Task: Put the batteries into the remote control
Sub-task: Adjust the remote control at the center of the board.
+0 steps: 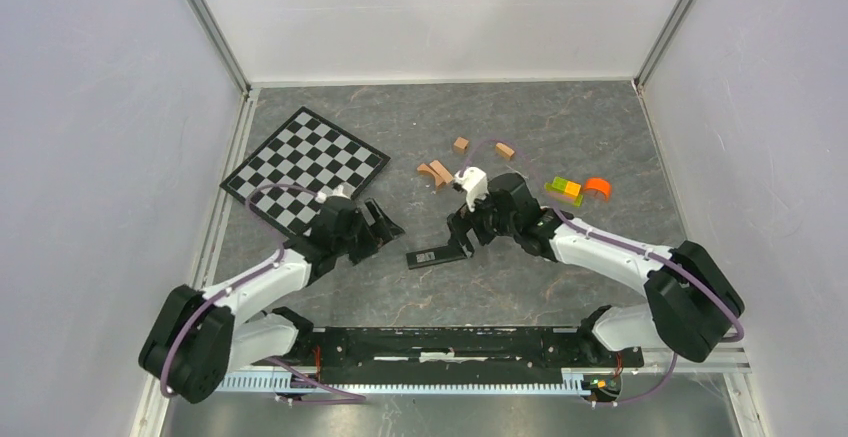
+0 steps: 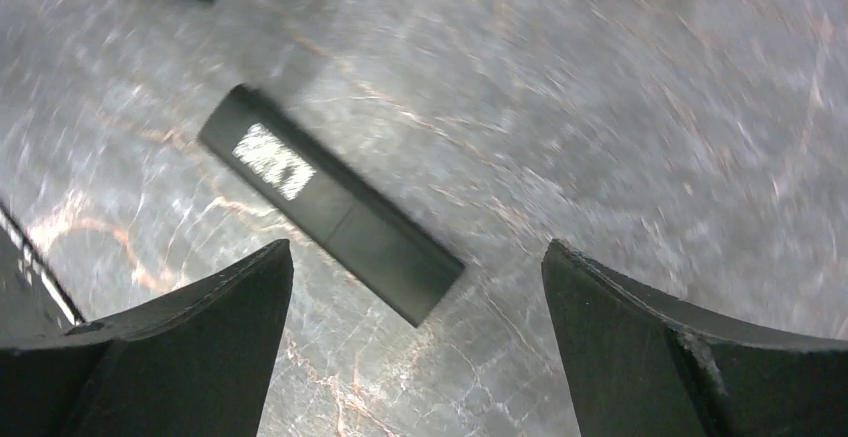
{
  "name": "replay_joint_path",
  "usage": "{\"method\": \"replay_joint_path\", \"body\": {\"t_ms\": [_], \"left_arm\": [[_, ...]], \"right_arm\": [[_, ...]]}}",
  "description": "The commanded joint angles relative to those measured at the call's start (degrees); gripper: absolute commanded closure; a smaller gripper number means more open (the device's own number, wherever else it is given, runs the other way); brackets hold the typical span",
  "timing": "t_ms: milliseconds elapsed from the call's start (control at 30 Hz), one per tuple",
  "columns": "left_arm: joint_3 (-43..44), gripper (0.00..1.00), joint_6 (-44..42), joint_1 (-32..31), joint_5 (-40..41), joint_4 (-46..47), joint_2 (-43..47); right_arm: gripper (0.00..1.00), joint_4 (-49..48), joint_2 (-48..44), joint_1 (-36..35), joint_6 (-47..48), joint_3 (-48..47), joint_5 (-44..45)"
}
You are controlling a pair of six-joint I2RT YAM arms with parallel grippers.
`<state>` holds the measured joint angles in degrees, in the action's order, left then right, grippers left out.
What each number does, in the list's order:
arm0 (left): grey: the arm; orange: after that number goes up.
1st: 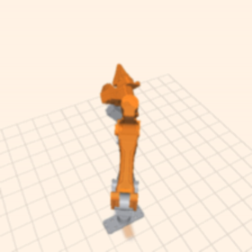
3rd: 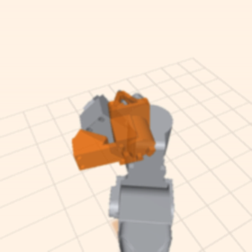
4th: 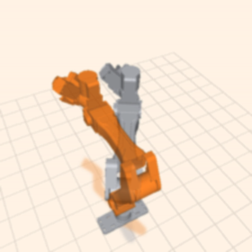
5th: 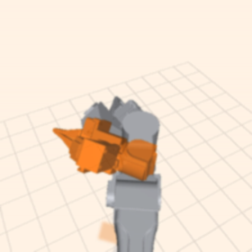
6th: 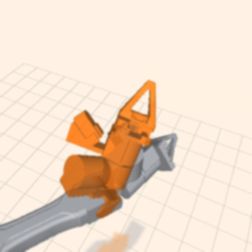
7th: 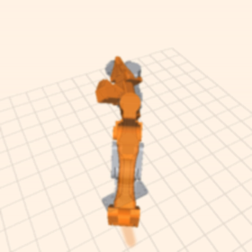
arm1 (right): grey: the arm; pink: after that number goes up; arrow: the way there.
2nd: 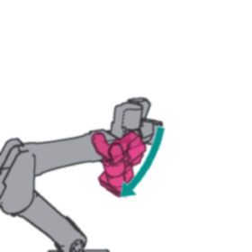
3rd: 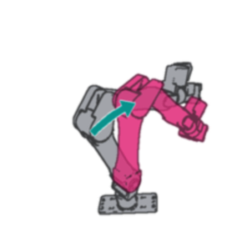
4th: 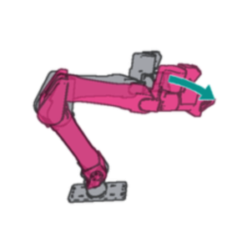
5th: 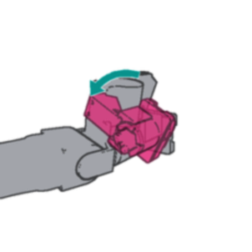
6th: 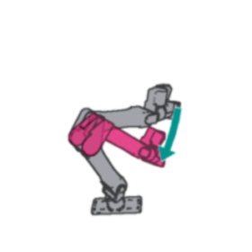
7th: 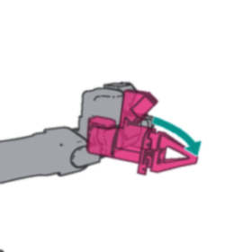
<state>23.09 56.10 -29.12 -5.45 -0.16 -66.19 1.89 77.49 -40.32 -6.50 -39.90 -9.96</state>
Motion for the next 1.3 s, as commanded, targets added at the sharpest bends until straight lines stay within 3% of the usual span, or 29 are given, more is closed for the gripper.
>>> {"method": "replay_joint_path", "body": {"t_ms": [0, 233, 433, 667, 800, 933, 1067, 1267], "left_arm": [[5.6, 0.01, -4.2, 1.9, 9.0, -11.3, 7.1], [10.7, 0.00, -7.3, 3.5, 17.0, -23.0, 18.5], [12.4, 0.00, -8.3, 3.9, 22.1, -28.5, 26.9], [13.3, 0.00, -9.1, 4.1, 24.1, -31.6, 31.4], [14.3, 0.00, -10.2, 4.2, 25.0, -33.3, 32.1], [15.2, 0.00, -10.3, 4.2, 24.3, -34.6, 32.6], [16.4, 0.00, -11.4, 4.1, 21.3, -36.3, 32.8], [19.5, 0.00, -15.0, 4.1, 13.8, -43.1, 32.7]], "right_arm": [[0.02, 0.8, 0.2, -4.0, 21.7, -3.8, -10.8], [0.02, 10.1, 10.3, -8.5, 31.8, -11.8, -6.2], [0.10, 12.9, 18.7, -11.4, 33.5, -16.9, -4.0], [0.19, 12.5, 22.0, -12.5, 33.4, -18.2, -2.3], [0.31, 10.3, 24.3, -12.5, 29.2, -19.3, 4.8], [0.55, 8.9, 26.5, -12.0, 25.3, -20.3, 8.6], [0.69, 7.3, 26.1, -10.5, 19.5, -20.0, 12.3], [0.71, 5.3, 19.7, -5.9, 2.5, -13.8, 24.6]]}}
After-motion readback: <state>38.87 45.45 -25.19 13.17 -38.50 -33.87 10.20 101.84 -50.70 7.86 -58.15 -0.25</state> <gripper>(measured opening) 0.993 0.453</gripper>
